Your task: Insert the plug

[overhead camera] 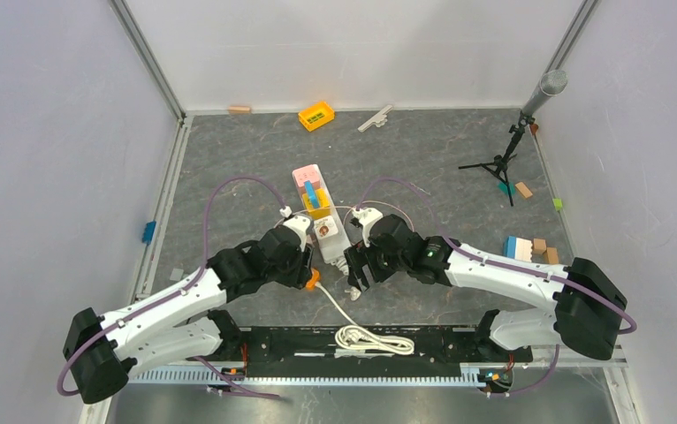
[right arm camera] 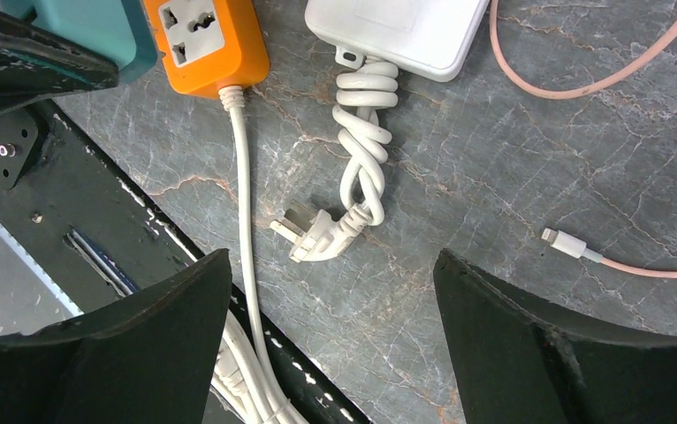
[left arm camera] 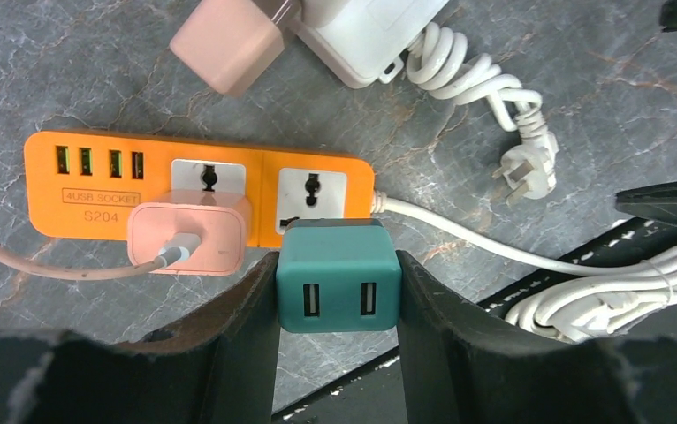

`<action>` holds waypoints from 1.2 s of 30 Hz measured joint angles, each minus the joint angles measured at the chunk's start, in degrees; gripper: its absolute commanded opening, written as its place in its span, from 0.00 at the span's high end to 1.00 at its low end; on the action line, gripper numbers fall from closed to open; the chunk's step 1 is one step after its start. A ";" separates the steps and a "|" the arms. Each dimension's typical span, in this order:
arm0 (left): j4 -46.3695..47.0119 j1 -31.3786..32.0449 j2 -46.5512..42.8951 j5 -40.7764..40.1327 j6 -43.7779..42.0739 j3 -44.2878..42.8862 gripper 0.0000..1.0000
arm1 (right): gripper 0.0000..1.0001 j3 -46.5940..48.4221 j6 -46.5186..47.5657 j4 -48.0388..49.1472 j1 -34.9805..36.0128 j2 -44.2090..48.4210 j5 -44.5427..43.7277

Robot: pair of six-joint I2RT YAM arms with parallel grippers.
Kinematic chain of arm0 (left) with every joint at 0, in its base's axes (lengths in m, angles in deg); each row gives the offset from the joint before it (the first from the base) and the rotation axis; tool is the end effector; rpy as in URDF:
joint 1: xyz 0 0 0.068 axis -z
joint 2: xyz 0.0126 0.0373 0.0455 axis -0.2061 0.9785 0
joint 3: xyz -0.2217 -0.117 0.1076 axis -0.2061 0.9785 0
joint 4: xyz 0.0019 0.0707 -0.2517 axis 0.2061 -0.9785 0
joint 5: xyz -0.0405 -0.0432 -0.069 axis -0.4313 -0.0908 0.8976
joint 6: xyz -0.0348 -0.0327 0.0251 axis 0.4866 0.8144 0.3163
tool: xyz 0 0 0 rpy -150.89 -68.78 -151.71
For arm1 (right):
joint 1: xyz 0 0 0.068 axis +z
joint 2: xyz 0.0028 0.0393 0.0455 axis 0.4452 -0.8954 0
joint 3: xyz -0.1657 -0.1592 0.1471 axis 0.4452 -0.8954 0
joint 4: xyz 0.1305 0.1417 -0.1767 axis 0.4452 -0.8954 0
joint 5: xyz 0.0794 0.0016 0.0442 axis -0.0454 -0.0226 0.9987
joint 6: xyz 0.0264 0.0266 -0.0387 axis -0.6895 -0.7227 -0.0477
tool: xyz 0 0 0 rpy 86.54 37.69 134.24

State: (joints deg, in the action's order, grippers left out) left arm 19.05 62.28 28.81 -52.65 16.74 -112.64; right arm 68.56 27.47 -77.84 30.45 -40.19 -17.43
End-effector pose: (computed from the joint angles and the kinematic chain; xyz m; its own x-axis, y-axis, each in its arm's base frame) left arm 0.1197 -0.1365 0.2284 -0.7452 0.2467 -0.6195 0.4284 0.8891 -0.1614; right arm 0.1435 0.2228 0.2179 -0.7282 -0.3211 -0.6055 -0.5956 0.7337 0.3272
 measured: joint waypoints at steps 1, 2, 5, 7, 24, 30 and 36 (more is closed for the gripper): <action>0.22 0.00 0.00 -0.28 0.00 0.35 0.98 | 0.12 0.00 0.00 0.00 -0.02 0.02 0.13; 0.50 0.00 0.02 -0.66 0.02 0.81 0.98 | 0.11 0.00 0.00 0.00 -0.04 0.00 0.17; 0.70 0.00 0.24 -1.73 0.02 1.70 0.98 | 0.11 0.00 0.02 0.00 -0.11 0.00 0.39; 0.74 0.00 0.52 -2.56 0.02 1.99 0.98 | 0.11 -0.02 0.02 0.00 -0.22 0.02 0.55; 5.38 0.20 3.78 -4.83 -0.17 2.75 0.98 | 0.09 -0.46 0.07 -0.07 -0.76 0.07 0.57; 3.15 0.22 3.80 -4.81 -0.11 1.92 0.98 | 0.08 -1.16 0.07 -0.09 -0.81 0.52 0.57; -1.42 0.76 3.72 -4.85 0.72 0.46 0.98 | 0.07 -1.62 0.07 -0.04 -0.81 0.72 0.61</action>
State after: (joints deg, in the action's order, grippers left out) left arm 17.63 63.05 32.52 -57.50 17.46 -112.19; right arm 66.94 27.54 -77.89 29.64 -39.47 -16.82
